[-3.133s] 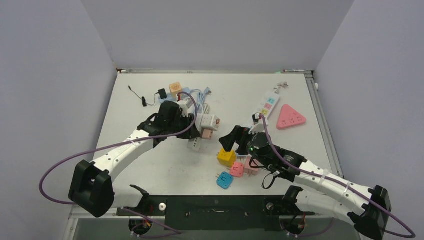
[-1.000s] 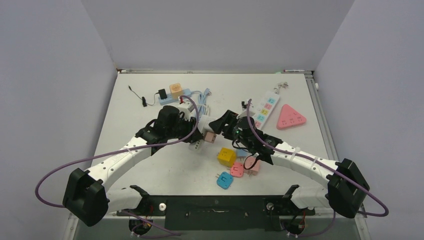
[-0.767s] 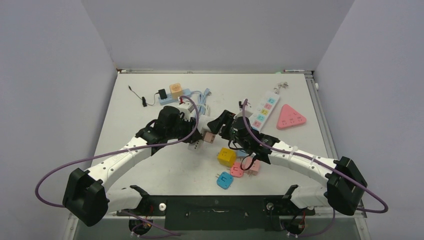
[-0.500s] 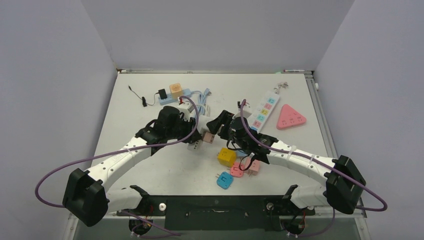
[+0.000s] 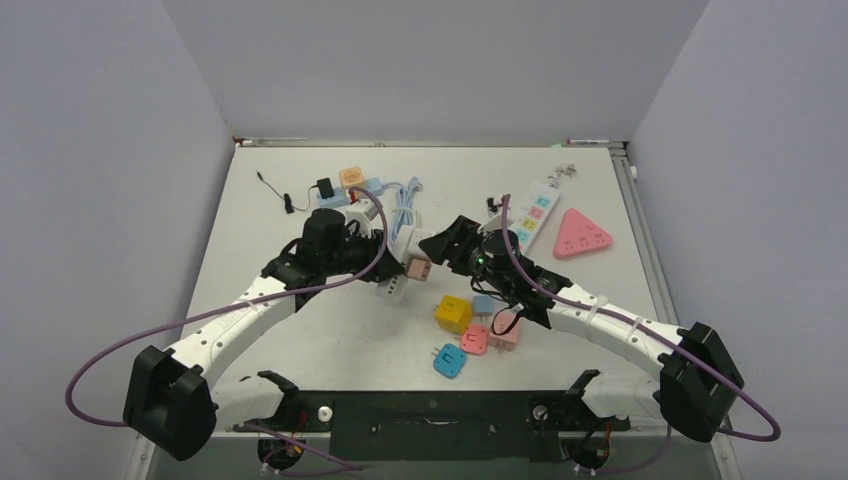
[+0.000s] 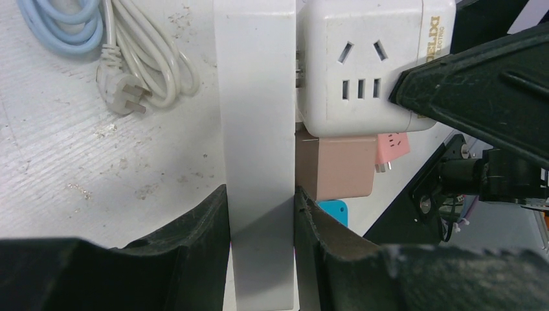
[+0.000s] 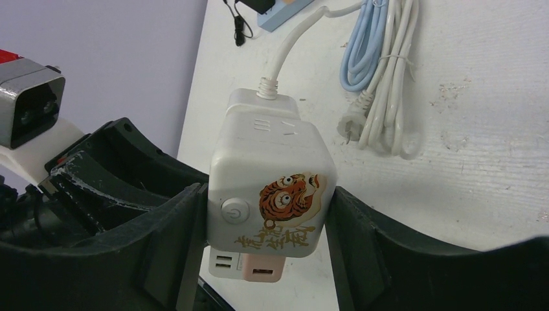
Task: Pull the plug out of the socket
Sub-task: Remove the plug from the socket, then place the plug at the center of the board.
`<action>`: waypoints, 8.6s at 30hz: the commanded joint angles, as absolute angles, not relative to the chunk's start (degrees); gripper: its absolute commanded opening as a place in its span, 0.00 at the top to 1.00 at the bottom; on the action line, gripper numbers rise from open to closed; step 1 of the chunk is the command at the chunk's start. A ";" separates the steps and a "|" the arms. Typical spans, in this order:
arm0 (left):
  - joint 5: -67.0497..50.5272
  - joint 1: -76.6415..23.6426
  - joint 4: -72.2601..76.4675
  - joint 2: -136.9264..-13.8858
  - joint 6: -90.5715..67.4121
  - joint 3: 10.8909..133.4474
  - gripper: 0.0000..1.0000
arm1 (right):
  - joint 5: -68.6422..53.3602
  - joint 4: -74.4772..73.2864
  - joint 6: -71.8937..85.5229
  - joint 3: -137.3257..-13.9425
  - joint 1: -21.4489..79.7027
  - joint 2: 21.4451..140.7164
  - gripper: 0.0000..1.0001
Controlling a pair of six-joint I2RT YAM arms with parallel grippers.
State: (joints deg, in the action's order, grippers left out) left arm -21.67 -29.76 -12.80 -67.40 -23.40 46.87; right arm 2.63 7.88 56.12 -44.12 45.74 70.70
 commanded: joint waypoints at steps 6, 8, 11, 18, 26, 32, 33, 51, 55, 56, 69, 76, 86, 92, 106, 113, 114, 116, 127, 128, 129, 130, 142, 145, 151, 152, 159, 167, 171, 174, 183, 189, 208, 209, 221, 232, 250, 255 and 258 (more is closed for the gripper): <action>-34.73 -28.83 0.87 -63.89 -25.28 47.59 1.00 | -6.23 15.38 54.58 -41.45 41.95 67.25 0.95; -34.35 -28.77 0.63 -63.86 -25.06 47.63 1.00 | -6.40 15.36 54.52 -41.45 41.92 67.15 0.95; -33.61 -28.83 0.25 -64.01 -24.67 47.64 1.00 | -6.59 15.47 54.58 -41.64 41.85 67.47 0.95; -29.25 -29.44 -3.16 -63.73 -22.88 48.13 1.00 | -6.29 14.64 55.70 -42.40 41.90 68.58 0.95; -20.99 -31.55 -7.81 -64.07 -20.80 49.21 1.00 | -4.80 12.27 57.55 -43.86 42.22 70.32 0.95; -16.69 -33.05 -10.07 -64.34 -19.63 49.86 1.00 | -2.58 9.66 57.83 -46.09 43.59 71.73 0.95; -15.86 -33.29 -10.52 -64.39 -19.39 50.02 1.00 | -2.09 9.25 57.79 -46.47 43.91 71.87 0.95; -6.12 -37.16 -15.16 -64.76 -16.23 51.66 1.00 | 7.80 -3.37 57.42 -55.75 48.83 76.81 0.95; -4.98 -37.70 -15.89 -64.99 -15.91 51.94 1.00 | 9.10 -5.44 57.06 -57.19 49.25 77.31 0.95; -5.05 -37.70 -15.84 -64.96 -15.86 51.94 1.00 | 9.19 -5.44 57.11 -57.21 49.29 77.27 0.95; -14.22 -35.00 -11.96 -64.21 -18.80 50.67 1.00 | 5.15 3.17 58.49 -50.59 47.43 74.72 0.95; -25.87 -29.18 -7.13 -64.42 -22.36 49.52 1.00 | 0.95 5.58 57.61 -48.72 44.92 73.07 0.95; -29.30 -27.87 -5.80 -64.57 -23.07 49.31 1.00 | -5.22 8.73 58.24 -46.57 41.48 71.38 0.95; -29.65 -27.60 -5.52 -64.82 -23.29 49.25 1.00 | -7.95 9.67 58.88 -45.62 39.67 70.89 0.95; -18.64 -30.39 -9.92 -65.12 -20.72 49.82 1.00 | -7.45 8.08 58.97 -46.61 39.51 71.80 0.95; -16.50 -31.42 -10.57 -65.10 -20.41 49.83 1.00 | -4.64 5.05 58.89 -47.86 40.52 72.03 0.95; -16.30 -31.45 -10.69 -65.12 -20.39 49.95 1.00 | -4.19 4.67 58.89 -48.08 40.79 72.10 0.95; -15.81 -31.68 -11.00 -65.24 -20.15 50.07 1.00 | -3.38 3.69 58.80 -48.58 41.31 72.43 0.95; -13.09 -32.69 -13.11 -65.96 -19.07 51.00 1.00 | 2.92 -5.16 58.20 -54.28 43.83 75.53 0.95; -13.10 -32.69 -13.04 -65.92 -19.07 50.98 1.00 | 3.17 -5.33 58.19 -54.58 44.00 75.68 0.95; -13.10 -32.70 -13.00 -65.85 -19.05 50.98 1.00 | 3.31 -5.48 58.19 -54.70 44.14 75.86 0.95; -13.10 -32.70 -12.97 -65.77 -19.07 50.93 1.00 | 3.56 -5.66 58.26 -54.81 44.31 75.98 0.95; -14.27 -32.14 -13.22 -66.33 -19.68 51.06 1.00 | 5.05 -6.95 57.98 -55.25 44.88 74.87 0.95; -15.82 -31.55 -12.71 -66.61 -20.14 50.98 1.00 | 3.87 -5.97 57.94 -54.36 44.47 74.24 0.95; -19.77 -29.61 -11.20 -66.86 -21.37 50.63 1.00 | 0.89 -3.50 58.03 -52.47 43.15 73.08 0.95; -20.59 -29.42 -10.98 -67.07 -21.55 50.56 1.00 | 0.56 -3.11 58.08 -52.27 42.98 72.97 0.95; -26.08 -27.04 -8.56 -68.50 -24.30 50.01 1.00 | -3.29 2.22 59.46 -49.24 41.94 72.47 0.95; -28.50 -25.15 -7.85 -69.41 -25.33 49.84 1.00 | -4.97 3.71 60.37 -47.65 40.58 71.27 0.95; -30.01 -24.49 -6.90 -69.90 -26.31 49.51 1.00 | -5.40 3.91 60.64 -47.29 40.34 70.95 0.95; -30.08 -24.35 -6.72 -70.08 -26.37 49.49 1.00 | -5.45 4.05 60.73 -47.12 40.26 70.95 0.95; -27.56 -24.51 -8.36 -70.05 -24.69 50.02 1.00 | -4.76 2.59 60.27 -48.21 40.31 71.39 0.95; -23.47 -26.08 -11.21 -69.87 -22.59 50.90 1.00 | -3.38 0.19 59.28 -50.26 40.26 72.20 0.95; -22.03 -26.39 -11.94 -69.55 -22.46 51.12 1.00 | -2.36 -1.81 58.60 -51.09 40.52 72.78 0.95; -22.12 -25.82 -11.52 -69.28 -22.95 50.85 1.00 | -2.17 -1.68 58.27 -50.95 40.52 72.17 0.95; -20.08 -17.76 -10.30 -63.10 -24.43 49.54 1.00 | 13.66 -23.85 47.39 -55.02 40.39 62.68 0.95; -16.12 -17.67 -11.56 -60.23 -22.58 49.57 1.00 | 25.81 -44.31 46.35 -52.21 39.32 56.87 0.95; -18.09 -17.67 -11.07 -60.84 -23.38 49.26 1.00 | 20.19 -34.86 45.81 -42.06 36.85 61.48 0.95; -18.76 -17.75 -10.94 -61.15 -23.55 49.31 1.00 | 19.61 -33.17 45.79 -40.78 36.50 62.86 0.90; -18.92 -17.75 -10.85 -61.22 -23.64 49.39 1.00 | 19.15 -32.07 45.55 -39.95 36.24 63.29 0.88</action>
